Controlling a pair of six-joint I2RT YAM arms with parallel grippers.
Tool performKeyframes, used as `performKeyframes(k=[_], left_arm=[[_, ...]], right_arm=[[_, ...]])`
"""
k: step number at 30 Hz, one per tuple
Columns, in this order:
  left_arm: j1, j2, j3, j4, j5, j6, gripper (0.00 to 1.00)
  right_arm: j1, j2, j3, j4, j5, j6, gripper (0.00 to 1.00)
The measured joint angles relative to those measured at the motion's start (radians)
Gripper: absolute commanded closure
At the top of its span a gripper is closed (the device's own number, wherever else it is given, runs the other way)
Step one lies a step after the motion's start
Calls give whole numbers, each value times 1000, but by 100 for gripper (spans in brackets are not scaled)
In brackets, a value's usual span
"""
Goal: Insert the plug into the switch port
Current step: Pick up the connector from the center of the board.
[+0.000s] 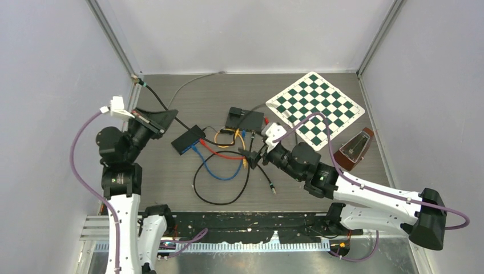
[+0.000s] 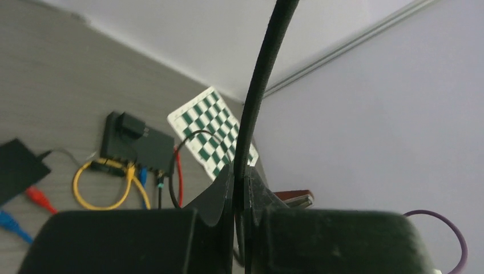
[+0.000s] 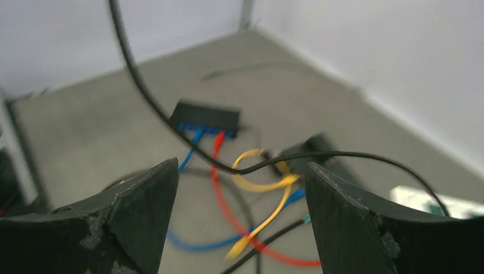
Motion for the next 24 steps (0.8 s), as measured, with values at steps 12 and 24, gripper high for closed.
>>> performKeyframes(k=[12,24], left_arm=[[-25,35,-357,5,73,32,100],[-26,60,-428,108,245,79,100]], right_arm=[[2,-11,-46,-326,-300,362,21],[-146,468,500,-33,-461,408,34]])
